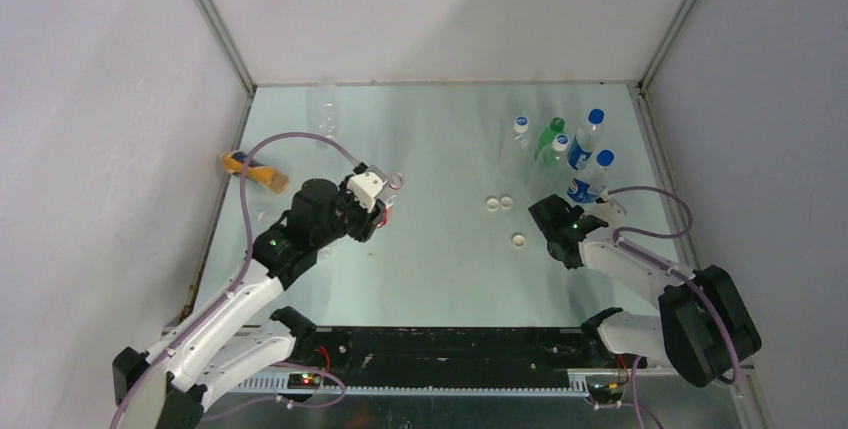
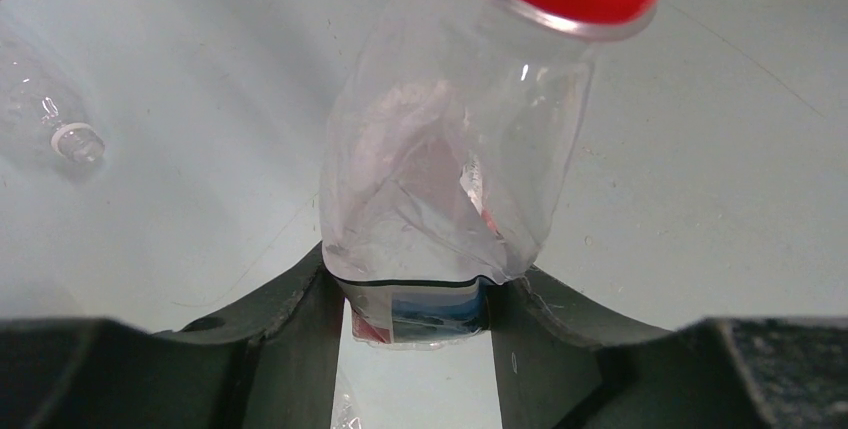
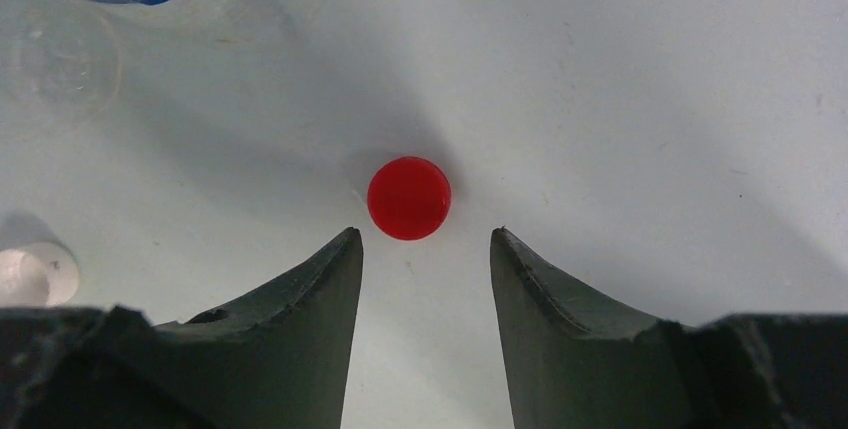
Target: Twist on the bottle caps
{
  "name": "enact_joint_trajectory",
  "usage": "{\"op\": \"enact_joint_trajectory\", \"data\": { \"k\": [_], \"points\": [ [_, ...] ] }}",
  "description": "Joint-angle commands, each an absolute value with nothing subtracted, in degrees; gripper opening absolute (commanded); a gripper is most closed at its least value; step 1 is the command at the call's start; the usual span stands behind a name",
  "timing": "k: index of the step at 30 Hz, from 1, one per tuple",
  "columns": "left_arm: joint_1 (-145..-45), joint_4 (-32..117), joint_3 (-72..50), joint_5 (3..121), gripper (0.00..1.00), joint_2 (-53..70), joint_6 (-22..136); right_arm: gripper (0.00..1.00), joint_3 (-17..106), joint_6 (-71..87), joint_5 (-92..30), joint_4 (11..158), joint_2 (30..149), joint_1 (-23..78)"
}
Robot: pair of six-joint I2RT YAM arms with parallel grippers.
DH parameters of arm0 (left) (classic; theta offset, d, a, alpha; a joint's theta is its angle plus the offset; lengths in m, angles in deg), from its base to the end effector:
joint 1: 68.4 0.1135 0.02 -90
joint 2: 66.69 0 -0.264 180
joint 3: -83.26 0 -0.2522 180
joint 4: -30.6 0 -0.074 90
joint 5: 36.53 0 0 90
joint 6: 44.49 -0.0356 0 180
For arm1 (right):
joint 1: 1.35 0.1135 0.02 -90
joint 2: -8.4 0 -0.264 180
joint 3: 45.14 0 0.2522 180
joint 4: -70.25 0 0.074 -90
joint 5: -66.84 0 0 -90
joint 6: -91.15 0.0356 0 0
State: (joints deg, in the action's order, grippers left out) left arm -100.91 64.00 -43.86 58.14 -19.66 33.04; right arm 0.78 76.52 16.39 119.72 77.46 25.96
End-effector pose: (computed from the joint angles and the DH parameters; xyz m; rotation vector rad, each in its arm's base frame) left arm 0.1570 -0.1035 0.2817 0.8362 1.8864 -0.3004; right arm 0.1773 0.0661 0.1641 1.1022 2.1467 -0.2534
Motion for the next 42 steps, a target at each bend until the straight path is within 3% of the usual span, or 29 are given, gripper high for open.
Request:
{"op": "enact_joint_trajectory", "data": {
  "k": [1,14,16,21,29,36,42],
  "points": [
    [-100.8,60.2,-43.9,58.6,0.38,-19.5,34.9,0.52,0.8,81.5,21.3,117.6,81.1,26.1],
    [-100.8,60.2,-44.5,60.7,0.37,-20.2,34.4,0.37,2.4,80.9,20.6,115.5,86.5,25.0],
    [-100.8,60.1,-44.6,60.6,0.37,-20.6,34.3,0.38,2.8,81.0,20.3,115.9,86.7,24.7],
    [-100.8,60.1,-44.9,60.4,0.37,-21.3,34.0,0.51,2.8,79.6,19.0,116.1,85.8,23.7],
    [-100.8,60.2,-45.1,60.0,0.37,-22.2,33.4,0.5,2.8,75.9,16.3,115.1,86.1,20.8],
    [-100.7,60.1,-45.2,60.2,0.37,-22.6,33.3,0.44,2.8,74.4,14.6,114.1,86.5,19.5],
    [-100.8,60.2,-45.0,60.5,0.37,-22.7,32.9,0.32,4.8,75.4,14.1,119.6,84.8,23.1]
  ]
}}
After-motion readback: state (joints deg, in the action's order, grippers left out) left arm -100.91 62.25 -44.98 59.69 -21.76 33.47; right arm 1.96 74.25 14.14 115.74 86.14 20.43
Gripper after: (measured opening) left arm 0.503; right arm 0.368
